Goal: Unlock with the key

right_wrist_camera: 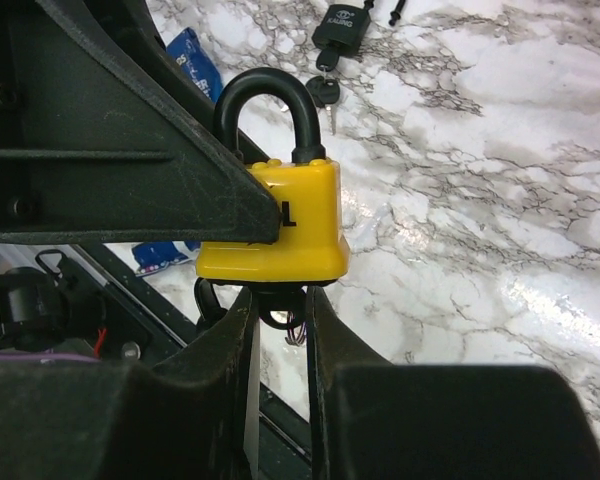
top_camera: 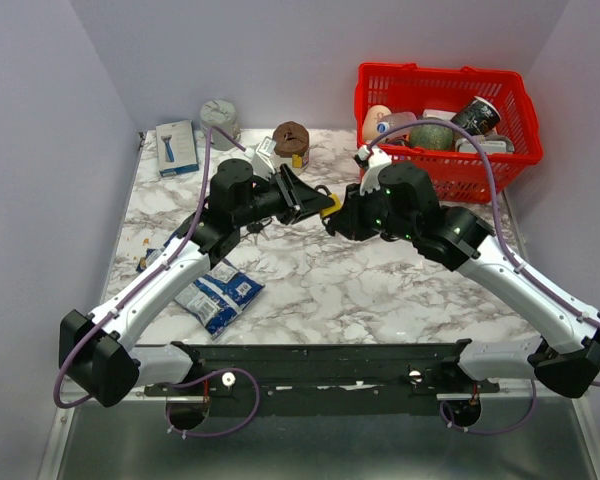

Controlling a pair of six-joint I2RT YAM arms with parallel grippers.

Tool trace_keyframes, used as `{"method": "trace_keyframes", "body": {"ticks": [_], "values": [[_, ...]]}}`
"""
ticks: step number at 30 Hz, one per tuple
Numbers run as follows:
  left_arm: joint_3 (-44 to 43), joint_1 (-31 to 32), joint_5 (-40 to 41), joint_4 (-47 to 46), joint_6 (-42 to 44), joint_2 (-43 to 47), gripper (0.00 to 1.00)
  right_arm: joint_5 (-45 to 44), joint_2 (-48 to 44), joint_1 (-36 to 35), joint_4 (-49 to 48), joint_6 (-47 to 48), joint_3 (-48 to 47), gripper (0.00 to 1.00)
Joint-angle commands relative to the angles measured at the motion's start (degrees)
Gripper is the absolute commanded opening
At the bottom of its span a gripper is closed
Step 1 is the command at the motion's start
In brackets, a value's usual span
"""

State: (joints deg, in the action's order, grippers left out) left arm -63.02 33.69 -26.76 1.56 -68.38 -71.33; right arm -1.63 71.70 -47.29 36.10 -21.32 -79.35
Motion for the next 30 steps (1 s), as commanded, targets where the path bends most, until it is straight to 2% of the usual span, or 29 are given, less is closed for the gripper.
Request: {"method": "trace_keyframes", "body": {"ticks": [1, 8, 14, 19, 23, 26, 27, 28, 29, 30], "values": [[0.0, -0.38, -6.63, -8.85, -1.75, 0.32, 0.0, 1.18, -0.42, 1.57, -2.42, -2.58, -0.46, 0.01], [0.88, -0.56, -15.24, -17.03, -1.06, -0.56, 0.0, 20.75, -6.13, 11.15, -14.64, -12.84, 8.32, 0.01], [2.2, -0.56, -20.42, -23.44, -1.93, -1.0, 0.0, 32.36, -8.95, 17.49, -25.27, -21.11, 13.95, 0.01], [3.17, -0.73, -22.54, -29.94, -4.13, -1.44, 0.0, 37.75, -10.09, 20.74, -33.98, -26.93, 19.06, 0.01], [2.91, -0.73, -21.84, -28.99, -3.43, -1.36, 0.0, 37.93, -9.74, 20.83, -31.01, -23.09, 17.48, 0.01], [1.59, -1.35, -17.55, -20.83, 0.08, -1.0, 0.0, 36.53, -9.56, 20.83, -23.99, -17.99, 15.02, 0.1], [1.5, -1.7, -16.14, -16.72, 0.7, -0.92, 0.0, 35.39, -10.0, 20.83, -22.14, -16.83, 14.58, 0.22], [1.76, -1.96, -13.78, -15.55, 1.05, -0.74, 0.0, 34.77, -10.26, 20.83, -18.99, -15.87, 14.32, 0.29], [2.29, -2.22, -13.41, -15.45, 1.23, -0.74, 0.0, 34.33, -10.61, 20.92, -17.74, -14.2, 13.88, 0.37], [3.25, -2.84, -13.14, -16.58, 1.23, -0.65, 0.0, 33.71, -11.05, 20.83, -16.86, -13.66, 13.87, 0.49]]}}
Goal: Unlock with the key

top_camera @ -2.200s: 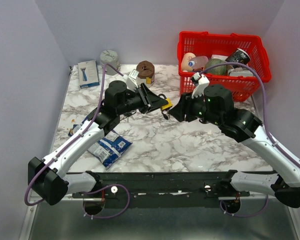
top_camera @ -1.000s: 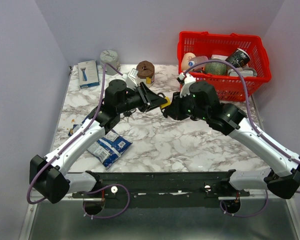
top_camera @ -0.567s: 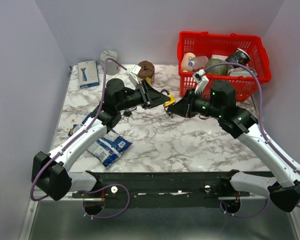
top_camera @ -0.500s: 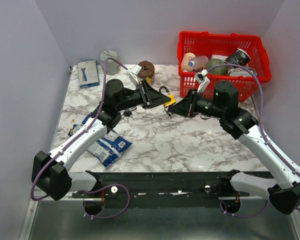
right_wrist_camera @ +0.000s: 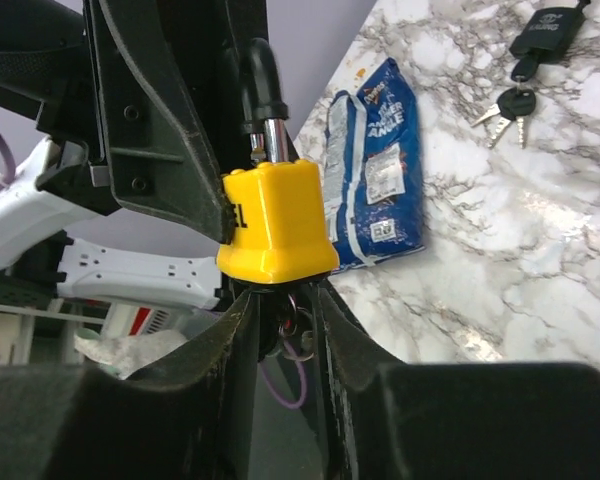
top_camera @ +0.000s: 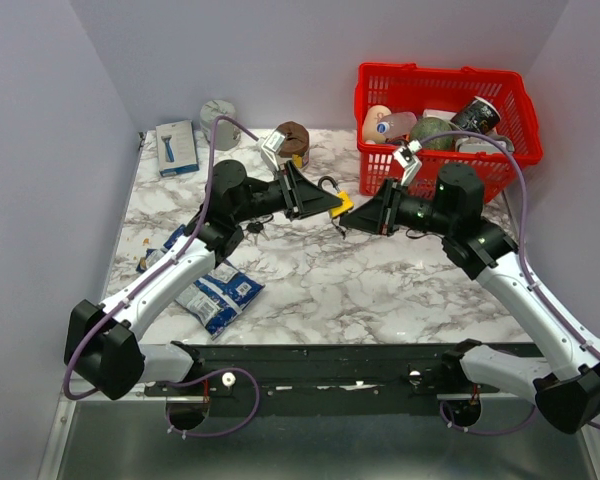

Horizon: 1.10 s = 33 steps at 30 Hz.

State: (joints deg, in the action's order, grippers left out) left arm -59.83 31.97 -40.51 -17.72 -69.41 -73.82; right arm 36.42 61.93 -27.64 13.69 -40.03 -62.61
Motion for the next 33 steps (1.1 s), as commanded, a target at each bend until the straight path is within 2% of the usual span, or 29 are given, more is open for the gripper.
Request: {"method": "trace_keyframes", "body": {"ticks": [1, 3, 6, 8, 10, 15, 22, 26, 30, 33], "values": [[0.5, -1.29, 0.78, 1.99, 2.26, 1.93, 0.0, -4.69, -2.16, 1.18, 7.21, 5.49, -2.96, 0.54], [1.38, -1.47, 0.61, -0.11, 2.43, 2.02, 0.0, -6.0, -3.13, 1.27, 8.27, 6.19, -2.96, 0.61], [2.35, -1.47, -0.71, -2.31, 3.31, 2.28, 0.0, -6.63, -3.84, 1.27, 9.16, 6.63, -3.05, 0.65], [2.79, -1.47, -0.97, -2.76, 3.75, 3.07, 0.0, -5.49, -3.05, 1.27, 8.02, 6.63, -3.22, 0.65], [3.14, -1.47, -1.85, -3.81, 4.1, 3.68, 0.0, -2.33, -2.35, 1.27, 6.44, 6.81, -3.05, 0.71], [4.99, -1.38, -4.22, -9.43, 2.09, 5.0, 0.0, 0.66, -0.5, 1.27, 0.73, 4.71, -2.78, 0.73], [7.53, -1.38, -4.58, -10.59, 1.56, 7.55, 0.0, 5.06, 0.47, 1.18, -10.78, -2.86, 1.0, 0.69], [7.8, -1.38, -4.4, -10.59, 1.64, 8.17, 0.0, 6.46, 1.09, 1.27, -11.75, -3.47, 0.73, 0.63], [8.07, -1.38, -3.96, -10.5, 1.64, 8.61, 0.0, 8.74, 1.17, 1.18, -13.17, -5.14, 1.44, 0.51], [8.42, -1.38, -3.44, -10.59, 1.73, 8.96, 0.0, 10.59, 1.52, 1.01, -13.08, -5.84, 2.05, 0.51]]}}
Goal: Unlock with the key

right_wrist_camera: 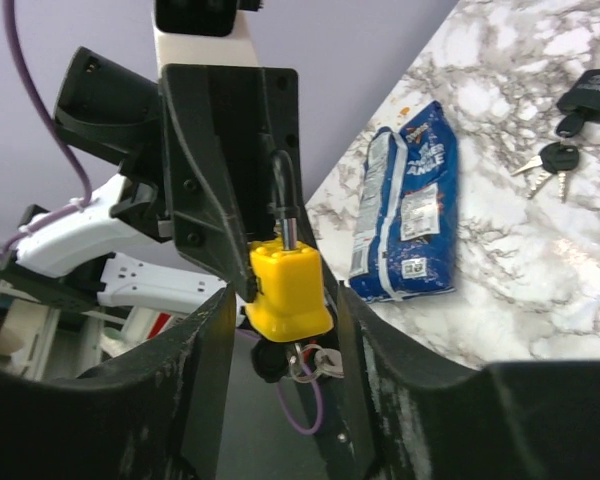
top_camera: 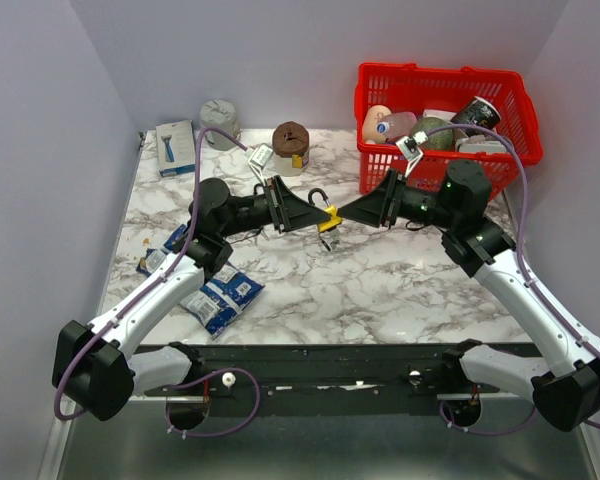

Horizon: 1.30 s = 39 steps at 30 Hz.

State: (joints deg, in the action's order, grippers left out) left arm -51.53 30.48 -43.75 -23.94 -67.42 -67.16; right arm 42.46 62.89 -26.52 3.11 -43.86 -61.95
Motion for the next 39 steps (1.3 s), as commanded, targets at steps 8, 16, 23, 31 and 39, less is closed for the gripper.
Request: {"method": "trace_keyframes", "body": {"ticks": [8, 16, 23, 31, 39], "values": [[0.38, 0.11, -0.37, -4.88, -0.52, 2.47, 0.0, 6.15, 1.44, -0.46, -2.59, -2.02, 2.98, 0.52], [0.73, 0.11, -0.37, -5.59, -0.7, 2.47, 0.0, 7.81, 3.73, -1.42, -5.75, -2.99, 0.87, 0.42], [0.99, 0.02, -0.2, -5.76, -0.79, 2.38, 0.0, 8.96, 4.61, -1.95, -6.36, -2.9, 0.78, 0.23], [-0.67, 0.02, 1.47, -0.41, 1.23, 2.29, 0.51, 4.93, 3.12, -1.95, -7.16, -3.17, 1.92, 0.01], [-1.91, -1.56, 8.4, 10.57, 6.85, 4.84, 0.79, 3.95, 2.59, -1.95, -5.49, -1.94, 2.45, 0.01]]}}
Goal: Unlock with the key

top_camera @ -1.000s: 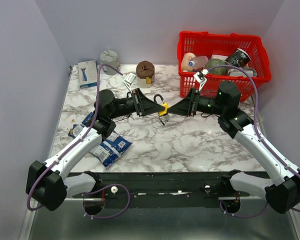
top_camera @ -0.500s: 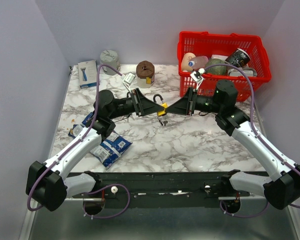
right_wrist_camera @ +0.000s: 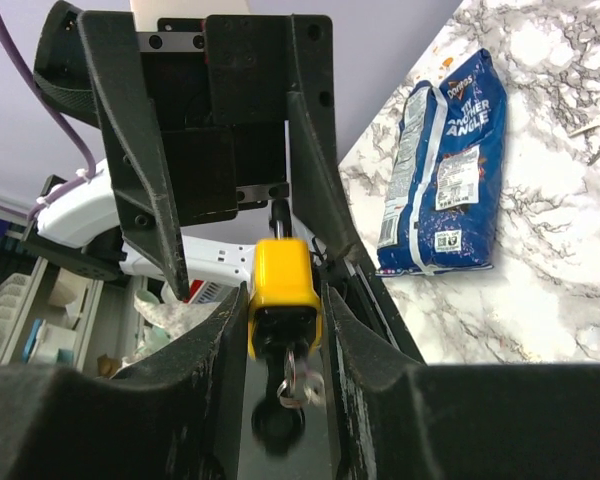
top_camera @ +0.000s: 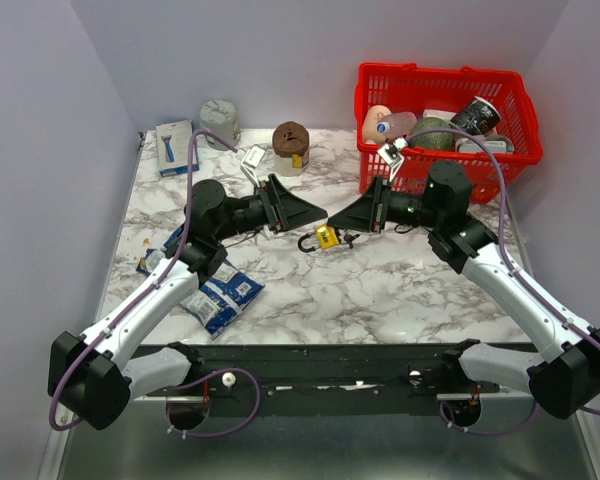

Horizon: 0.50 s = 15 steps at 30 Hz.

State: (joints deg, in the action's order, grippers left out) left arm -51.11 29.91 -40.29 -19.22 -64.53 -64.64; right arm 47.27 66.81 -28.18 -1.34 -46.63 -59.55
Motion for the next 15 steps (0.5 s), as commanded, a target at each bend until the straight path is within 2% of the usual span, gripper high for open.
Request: {"method": "trace_keyframes", "body": {"ticks": [1, 6, 11, 14, 15], "values": [[-2.59, -1.0, 5.31, 6.21, 4.76, 2.59, 0.78, -1.12, -1.41, -0.29, -1.03, 0.84, -0.04, 0.01], [-1.71, -1.08, 5.58, 6.74, 4.41, 2.42, 0.77, -2.0, -1.42, -0.29, -0.59, 1.02, 0.66, 0.01], [-1.27, -1.35, 7.33, 8.32, 5.2, 3.64, 0.8, -5.16, -2.2, -0.29, -0.24, 1.02, 2.24, 0.01], [-2.75, -1.43, 11.96, 14.28, 7.05, 5.05, 0.8, -8.67, -2.91, -0.29, 1.16, 1.89, 1.98, 0.01], [-3.72, -1.43, 13.91, 21.09, 7.92, 5.31, 0.8, -9.46, -3.0, -0.38, 1.17, 2.77, 1.72, 0.01]]}}
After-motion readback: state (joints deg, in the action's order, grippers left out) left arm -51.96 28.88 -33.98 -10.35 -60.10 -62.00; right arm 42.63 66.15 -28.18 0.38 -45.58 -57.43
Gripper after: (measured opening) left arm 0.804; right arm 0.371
